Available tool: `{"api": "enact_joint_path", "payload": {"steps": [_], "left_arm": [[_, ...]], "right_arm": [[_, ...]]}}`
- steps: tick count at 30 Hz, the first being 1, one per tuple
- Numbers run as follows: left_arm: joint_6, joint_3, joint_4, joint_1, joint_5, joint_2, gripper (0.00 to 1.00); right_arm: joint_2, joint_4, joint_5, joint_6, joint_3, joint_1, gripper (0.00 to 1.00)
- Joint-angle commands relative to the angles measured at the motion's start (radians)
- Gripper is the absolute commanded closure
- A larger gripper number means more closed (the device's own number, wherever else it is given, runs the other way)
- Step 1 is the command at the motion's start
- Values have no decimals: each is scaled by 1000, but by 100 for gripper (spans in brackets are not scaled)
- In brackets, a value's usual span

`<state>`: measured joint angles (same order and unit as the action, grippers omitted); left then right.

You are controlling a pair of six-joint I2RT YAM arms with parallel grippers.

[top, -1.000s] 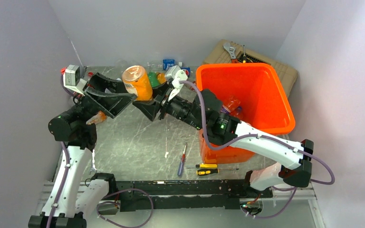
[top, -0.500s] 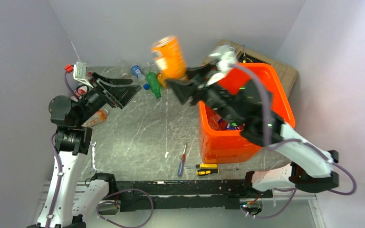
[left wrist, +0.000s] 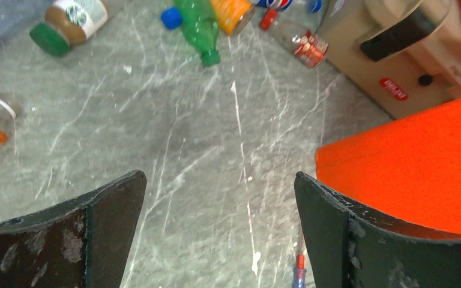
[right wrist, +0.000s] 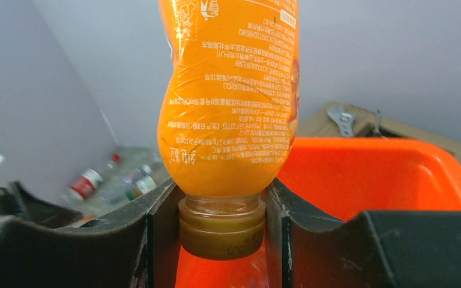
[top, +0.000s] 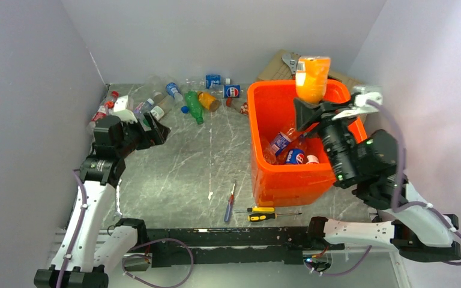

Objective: Put the plastic bottles in the bin
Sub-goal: Place the plastic bottle in the trash bin.

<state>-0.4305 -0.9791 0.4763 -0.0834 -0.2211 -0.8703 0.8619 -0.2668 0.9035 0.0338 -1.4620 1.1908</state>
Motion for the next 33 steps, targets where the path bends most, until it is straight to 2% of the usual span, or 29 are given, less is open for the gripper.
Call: {"api": "enact_joint_path", "payload": {"steps": [1,6,10,12,15,22,25,33], "left_arm": [[29,89,-88,-6,3,56,2],[11,116,-107,-6,-52,56,3],[-2,131,-115,-6,-75,67,4],[-2,135,-111,-6,-76,72,4],[1,141,-107,-6,-85,78,4],[0,144,-95,-9,-77,75,4],[-8,148,-103,-9,-95,73,4],[-16,154,-106,-16,-111,82,4]], "right_arm": [[-26,-52,133,-30,71,-5,100],[-51,-137,116,-121,98,-20,100],[23,-256,39,-201,34,-81,100],[78,-333,-97,-254,-19,-203,100],[137,-394,-392,-348,-68,-501,100],[194,-399,-624,-464,-56,-753,100],[190,-380,-701,-487,-6,-800,100],[156,-424,-875,-502,55,-803,100]]}}
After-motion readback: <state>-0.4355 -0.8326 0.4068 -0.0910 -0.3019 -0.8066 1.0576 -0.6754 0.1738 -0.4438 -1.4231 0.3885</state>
